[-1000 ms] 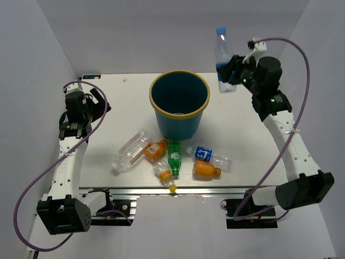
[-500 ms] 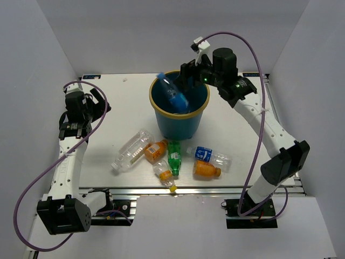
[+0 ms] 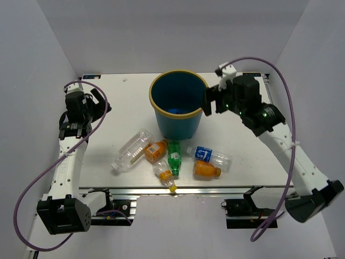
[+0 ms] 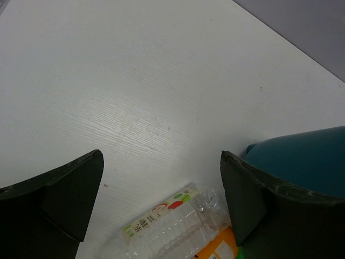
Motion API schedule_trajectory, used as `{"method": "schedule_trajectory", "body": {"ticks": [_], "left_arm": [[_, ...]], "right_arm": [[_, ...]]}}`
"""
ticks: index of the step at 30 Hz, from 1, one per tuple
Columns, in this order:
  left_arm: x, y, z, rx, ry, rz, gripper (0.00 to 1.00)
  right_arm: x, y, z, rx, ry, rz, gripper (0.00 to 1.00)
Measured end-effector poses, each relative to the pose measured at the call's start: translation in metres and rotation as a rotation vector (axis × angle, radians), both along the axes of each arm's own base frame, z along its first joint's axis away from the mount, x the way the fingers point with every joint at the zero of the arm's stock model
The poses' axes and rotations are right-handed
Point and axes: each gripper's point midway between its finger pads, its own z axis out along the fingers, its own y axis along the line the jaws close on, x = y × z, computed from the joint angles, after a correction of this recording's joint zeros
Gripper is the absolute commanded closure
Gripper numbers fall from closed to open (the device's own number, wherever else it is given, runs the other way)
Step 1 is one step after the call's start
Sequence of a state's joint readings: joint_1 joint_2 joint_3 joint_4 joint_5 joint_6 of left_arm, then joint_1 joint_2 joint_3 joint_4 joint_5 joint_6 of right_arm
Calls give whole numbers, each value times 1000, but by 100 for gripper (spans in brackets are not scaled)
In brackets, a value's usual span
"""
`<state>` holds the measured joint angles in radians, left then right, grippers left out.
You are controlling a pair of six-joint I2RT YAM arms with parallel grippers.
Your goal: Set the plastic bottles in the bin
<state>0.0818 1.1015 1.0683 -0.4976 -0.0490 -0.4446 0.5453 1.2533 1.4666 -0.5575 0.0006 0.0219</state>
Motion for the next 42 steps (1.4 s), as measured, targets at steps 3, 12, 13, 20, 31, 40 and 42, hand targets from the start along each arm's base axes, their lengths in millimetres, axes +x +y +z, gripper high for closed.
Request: {"method": "schedule_trajectory", "body": {"ticks": [3, 12, 13, 20, 31, 40, 42], "left_arm": [[0, -2, -1, -4, 3, -8, 2], [4, -6, -11, -19, 34, -29, 2], [4, -6, -11, -20, 34, -30, 2], [4, -12, -11, -37, 32, -61, 2], [4, -13, -10, -40, 31, -68, 2], [3, -12, -11, -38, 36, -62, 2], [3, -12, -11, -38, 37, -62, 2]], "right_arm": [[-21, -23, -45, -49, 105, -67, 11], [-101, -45, -211, -210, 515, 19, 11], [-105, -45, -222, -216, 538, 28, 11], [-98, -40, -283, -245, 565, 48, 11], [-62, -44, -300, -279, 484, -55, 60], [13, -116, -110, -38, 78, -480, 59], [20, -106, -43, 63, -58, -426, 58]]}}
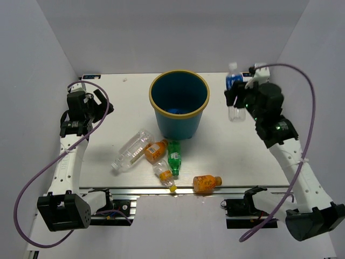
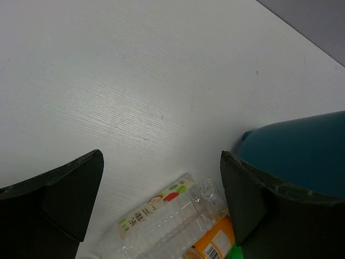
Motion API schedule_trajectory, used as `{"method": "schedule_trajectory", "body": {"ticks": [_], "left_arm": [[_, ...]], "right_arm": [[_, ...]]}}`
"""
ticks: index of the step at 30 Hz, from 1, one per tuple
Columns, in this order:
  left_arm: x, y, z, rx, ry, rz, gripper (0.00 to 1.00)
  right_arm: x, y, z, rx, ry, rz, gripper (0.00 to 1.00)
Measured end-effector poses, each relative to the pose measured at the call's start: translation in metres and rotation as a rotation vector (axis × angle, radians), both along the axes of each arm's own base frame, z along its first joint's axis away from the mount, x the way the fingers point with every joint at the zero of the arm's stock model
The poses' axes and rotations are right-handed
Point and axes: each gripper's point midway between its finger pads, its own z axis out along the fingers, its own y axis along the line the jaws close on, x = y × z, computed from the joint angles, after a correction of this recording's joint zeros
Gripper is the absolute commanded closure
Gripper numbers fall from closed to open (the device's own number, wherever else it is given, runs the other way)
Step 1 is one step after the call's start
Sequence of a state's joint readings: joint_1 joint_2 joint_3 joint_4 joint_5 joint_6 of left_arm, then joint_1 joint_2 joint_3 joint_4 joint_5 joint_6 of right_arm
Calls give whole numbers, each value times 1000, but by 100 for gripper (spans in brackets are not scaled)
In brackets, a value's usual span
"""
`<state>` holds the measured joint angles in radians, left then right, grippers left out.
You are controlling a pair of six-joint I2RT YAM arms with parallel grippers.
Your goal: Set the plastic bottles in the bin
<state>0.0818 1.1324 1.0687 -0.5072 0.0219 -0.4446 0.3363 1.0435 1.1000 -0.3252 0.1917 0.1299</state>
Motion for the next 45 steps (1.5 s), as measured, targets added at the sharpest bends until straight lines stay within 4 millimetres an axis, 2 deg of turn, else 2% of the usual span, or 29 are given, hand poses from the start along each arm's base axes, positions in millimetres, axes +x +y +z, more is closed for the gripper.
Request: {"method": "schedule_trajectory", "body": {"ticks": [1, 4, 5, 6, 7, 8, 9, 11, 13, 15, 17, 19, 22, 25, 27, 30, 32, 35, 38, 40, 45], "left_arm": [[0, 0, 0, 0, 0, 0, 2], [-1, 0, 3, 1, -7, 0, 2], [-2, 0, 4, 1, -11, 0, 2], [-2, 0, 5, 1, -16, 0, 2], [-2, 0, 6, 2, -20, 0, 2], [-2, 0, 7, 2, -22, 0, 2], [-2, 0, 8, 2, -24, 0, 2], [-2, 1, 7, 5, -23, 5, 2], [-2, 3, 7, 10, -23, 14, 2], [-2, 4, 7, 15, -21, 22, 2], [-3, 5, 6, 16, -16, 25, 2], [-2, 5, 4, 17, -10, 26, 2], [-1, 5, -2, 15, 8, 25, 2], [-1, 5, -7, 14, 28, 25, 2], [-1, 6, -8, 16, 32, 26, 2], [1, 7, -13, 18, 47, 29, 2], [2, 7, -18, 17, 62, 29, 2], [5, 7, -27, 14, 89, 28, 2], [6, 5, -31, 8, 101, 20, 2], [6, 4, -32, 5, 101, 15, 2], [6, 4, -31, 3, 100, 12, 2]], "right_arm": [[2, 12, 39, 39, -89, 63, 58], [7, 54, 125, 96, -264, 260, 52], [10, 73, 145, 97, -298, 332, 48], [13, 93, 164, 94, -328, 399, 34], [18, 114, 176, 97, -349, 460, 30], [21, 137, 186, 99, -370, 526, 25], [26, 156, 185, 95, -363, 575, 11], [39, 191, 158, 73, -295, 652, 11], [48, 210, 114, 33, -180, 701, 11], [49, 215, 78, 3, -82, 728, 11], [43, 212, 56, -25, -21, 749, 11], [32, 206, 52, -46, 1, 767, 11], [10, 193, 65, -60, -20, 782, 11], [-31, 172, 71, -65, -25, 779, 11], [-61, 160, 58, -72, 7, 775, 11], [-112, 149, 8, -98, 169, 795, 11], [-145, 141, -38, -136, 339, 802, 11], [-175, 125, -90, -184, 547, 781, 11], [-192, 110, -132, -207, 687, 732, 11], [-196, 103, -155, -226, 744, 698, 11], [-189, 95, -206, -302, 804, 634, 11]]}}
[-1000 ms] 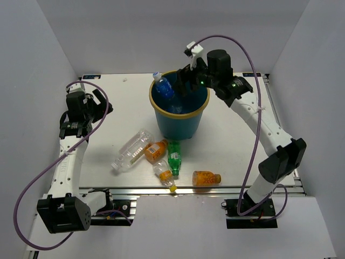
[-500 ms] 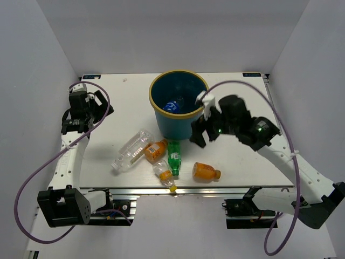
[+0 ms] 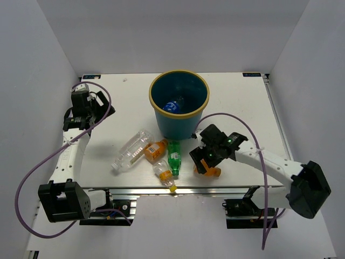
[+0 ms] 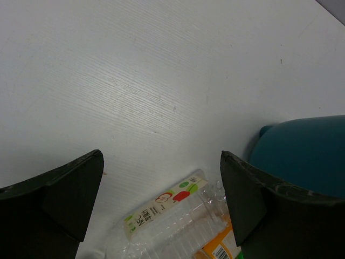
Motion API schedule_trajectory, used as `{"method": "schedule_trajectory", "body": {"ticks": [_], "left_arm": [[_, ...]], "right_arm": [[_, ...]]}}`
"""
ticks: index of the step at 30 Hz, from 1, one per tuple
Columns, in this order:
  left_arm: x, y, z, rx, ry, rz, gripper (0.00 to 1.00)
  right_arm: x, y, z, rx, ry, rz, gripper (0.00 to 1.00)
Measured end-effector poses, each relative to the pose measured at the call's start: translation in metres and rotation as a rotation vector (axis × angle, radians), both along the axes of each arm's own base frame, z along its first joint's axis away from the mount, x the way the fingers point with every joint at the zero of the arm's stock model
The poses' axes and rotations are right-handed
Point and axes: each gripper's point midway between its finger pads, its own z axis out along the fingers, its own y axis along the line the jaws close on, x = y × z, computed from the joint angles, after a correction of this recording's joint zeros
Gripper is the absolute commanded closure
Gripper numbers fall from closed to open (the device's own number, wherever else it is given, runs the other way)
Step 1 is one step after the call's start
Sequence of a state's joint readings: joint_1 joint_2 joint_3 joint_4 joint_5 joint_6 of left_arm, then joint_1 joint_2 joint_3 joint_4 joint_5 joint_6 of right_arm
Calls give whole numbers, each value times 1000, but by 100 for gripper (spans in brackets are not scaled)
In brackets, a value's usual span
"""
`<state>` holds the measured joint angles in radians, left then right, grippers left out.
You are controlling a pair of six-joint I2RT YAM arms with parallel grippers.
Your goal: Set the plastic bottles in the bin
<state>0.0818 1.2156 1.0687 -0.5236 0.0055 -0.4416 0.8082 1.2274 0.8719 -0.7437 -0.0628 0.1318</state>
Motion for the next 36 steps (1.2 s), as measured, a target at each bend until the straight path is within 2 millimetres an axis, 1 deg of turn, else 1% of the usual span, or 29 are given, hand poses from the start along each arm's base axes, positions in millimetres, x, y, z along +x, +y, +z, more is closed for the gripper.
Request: {"method": "schedule_trajectory", "body": {"ticks": [4, 5, 7, 8, 10, 11, 14, 16, 17, 18, 20, 22, 24, 25, 26, 28, 31, 33, 34, 36], "left_arm": [[0, 0, 0, -1, 0, -2, 2], [0, 0, 0, -1, 0, -2, 2], [0, 0, 0, -1, 0, -2, 2], [0, 0, 0, 1, 0, 1, 2], [0, 1, 0, 5, 0, 7, 2], [0, 2, 0, 8, -1, 10, 2], [-2, 4, 3, 15, -8, 20, 2], [-3, 5, 6, 20, -16, 26, 2], [-3, 6, 8, 22, -20, 28, 2], [-3, 6, 8, 24, -23, 30, 2], [-3, 7, 9, 26, -24, 33, 2], [-3, 7, 9, 26, -23, 34, 2], [-3, 7, 9, 26, -24, 34, 2], [-3, 7, 9, 26, -24, 34, 2], [-3, 7, 9, 26, -23, 34, 2], [-3, 7, 9, 26, -24, 34, 2], [-3, 7, 9, 26, -24, 34, 2], [-3, 7, 9, 26, -23, 34, 2], [-3, 7, 9, 26, -23, 35, 2], [-3, 7, 9, 27, -24, 35, 2]], "right_arm": [[9, 3, -27, -25, -14, 3, 11], [12, 4, -33, -26, -20, 2, 20], [16, 6, -42, -38, -21, 5, 28], [18, 10, -45, -31, -19, 7, 37], [22, 18, -43, 0, -30, 21, 43], [23, 23, -42, 20, -32, 30, 54], [23, 31, -38, 63, -34, 49, 72], [21, 37, -29, 103, -34, 64, 76], [21, 41, -21, 126, -39, 71, 81], [21, 47, -9, 166, -47, 90, 82], [22, 65, 25, 271, -82, 141, 83], [24, 86, 76, 410, -153, 209, 82], [28, 106, 139, 572, -284, 282, 82], [30, 111, 171, 644, -358, 308, 80], [30, 115, 198, 703, -424, 327, 80], [33, 117, 248, 800, -561, 341, 80], [45, 119, 299, 875, -711, 321, 79], [57, 121, 321, 890, -778, 287, 78], [68, 123, 329, 888, -812, 252, 76], [88, 124, 334, 862, -853, 177, 76]]}}
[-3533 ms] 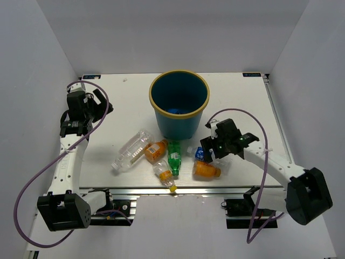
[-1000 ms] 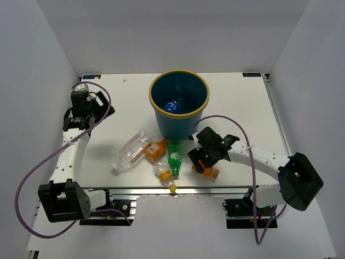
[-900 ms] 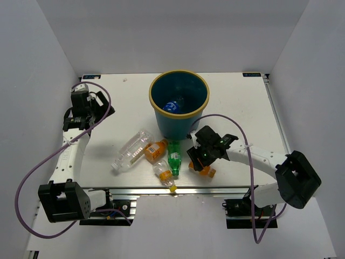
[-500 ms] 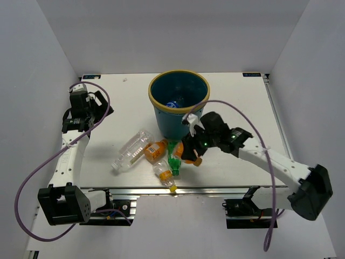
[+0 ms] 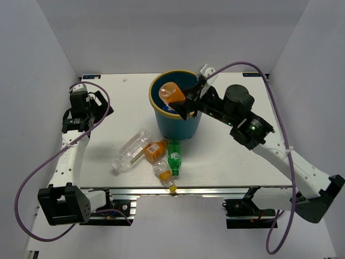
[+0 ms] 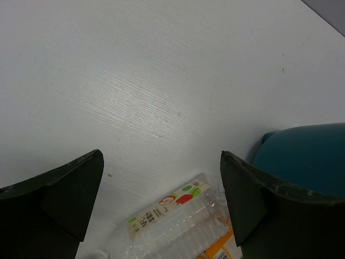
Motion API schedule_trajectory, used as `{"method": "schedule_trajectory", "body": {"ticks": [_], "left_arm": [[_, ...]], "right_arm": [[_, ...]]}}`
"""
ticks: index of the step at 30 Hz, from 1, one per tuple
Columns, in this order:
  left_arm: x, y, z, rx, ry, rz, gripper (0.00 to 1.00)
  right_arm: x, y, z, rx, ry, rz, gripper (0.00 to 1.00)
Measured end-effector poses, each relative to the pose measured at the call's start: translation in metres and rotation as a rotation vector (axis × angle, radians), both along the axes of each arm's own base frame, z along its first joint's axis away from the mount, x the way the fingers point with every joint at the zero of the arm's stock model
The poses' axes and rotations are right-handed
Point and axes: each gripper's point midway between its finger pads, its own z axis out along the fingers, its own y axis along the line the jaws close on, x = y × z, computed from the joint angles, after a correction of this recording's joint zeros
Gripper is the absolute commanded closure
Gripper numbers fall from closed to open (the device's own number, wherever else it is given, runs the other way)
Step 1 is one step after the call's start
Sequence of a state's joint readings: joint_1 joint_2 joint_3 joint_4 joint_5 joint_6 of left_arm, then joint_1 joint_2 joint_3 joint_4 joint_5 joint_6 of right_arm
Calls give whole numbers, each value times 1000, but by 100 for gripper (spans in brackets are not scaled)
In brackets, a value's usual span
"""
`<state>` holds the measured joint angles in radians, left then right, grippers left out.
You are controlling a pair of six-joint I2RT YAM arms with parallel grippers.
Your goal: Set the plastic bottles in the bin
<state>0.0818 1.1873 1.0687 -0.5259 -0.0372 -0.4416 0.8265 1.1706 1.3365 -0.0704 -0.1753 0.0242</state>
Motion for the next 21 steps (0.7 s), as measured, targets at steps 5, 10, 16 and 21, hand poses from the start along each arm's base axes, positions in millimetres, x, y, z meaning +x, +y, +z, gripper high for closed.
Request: {"method": "schedule_trajectory", "body": {"ticks": [5, 10, 16, 21], "left_arm": [[0, 0, 0, 0, 0, 0, 2], [-1, 0, 1, 0, -4, 0, 2], [-1, 0, 2, 0, -6, 0, 2], [-1, 0, 2, -1, -5, -2, 2]], "right_arm": [[58, 13, -18, -52, 59, -182, 11], [73, 28, -52, -173, 128, -160, 11], [5, 44, -90, -304, 157, 136, 11], [-75, 47, -178, -472, 280, 341, 11]]}}
